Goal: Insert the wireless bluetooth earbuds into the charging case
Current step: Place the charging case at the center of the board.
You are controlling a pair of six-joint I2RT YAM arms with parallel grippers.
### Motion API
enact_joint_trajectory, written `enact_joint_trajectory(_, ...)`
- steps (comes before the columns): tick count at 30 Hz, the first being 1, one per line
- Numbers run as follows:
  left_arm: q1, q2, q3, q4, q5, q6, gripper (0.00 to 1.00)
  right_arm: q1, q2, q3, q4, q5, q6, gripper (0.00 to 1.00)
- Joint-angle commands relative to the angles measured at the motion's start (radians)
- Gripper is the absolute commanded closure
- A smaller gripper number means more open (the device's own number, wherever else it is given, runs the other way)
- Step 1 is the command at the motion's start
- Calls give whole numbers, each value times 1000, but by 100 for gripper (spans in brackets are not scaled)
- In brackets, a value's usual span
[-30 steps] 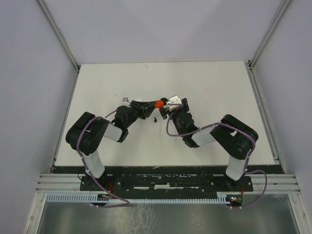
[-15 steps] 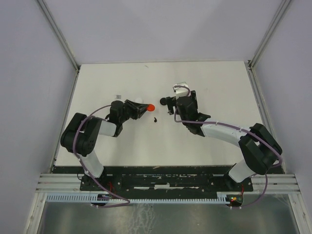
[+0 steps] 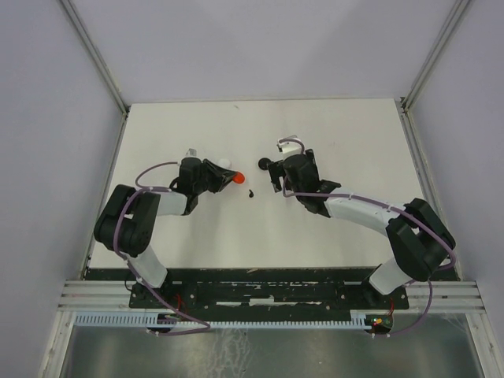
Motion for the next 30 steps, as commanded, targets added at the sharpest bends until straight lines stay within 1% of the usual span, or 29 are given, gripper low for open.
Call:
enact_joint_trajectory(1,-2,22,31,15,-31,75,97,-14,8,51,-16,-30,20,0)
enact_joint_trajectory(4,-3,32,32,12,-38,88,95,-22,27,65,-28,-50,27,0)
enact_joint_trajectory(6,-2,35,31,3,-46,102,92,-39,47,84,-49,-92,46,0)
enact_joint_trajectory(10,-1,33,28,-15,-56,121,84,-79,104,139,-74,-226,70,1)
enact_joint_trajectory(16,1,39,22,-28,-56,132,73,-115,246,318,-182,-390,62,3)
enact_joint_trajectory(20,7,41,15,-35,-50,140,66,-119,330,412,-234,-414,52,5)
enact_joint_trajectory(26,26,28,11,-63,-47,160,57,-121,425,500,-279,-441,48,5)
enact_joint_trajectory(30,43,3,19,-121,-36,187,47,-121,484,574,-316,-437,28,4)
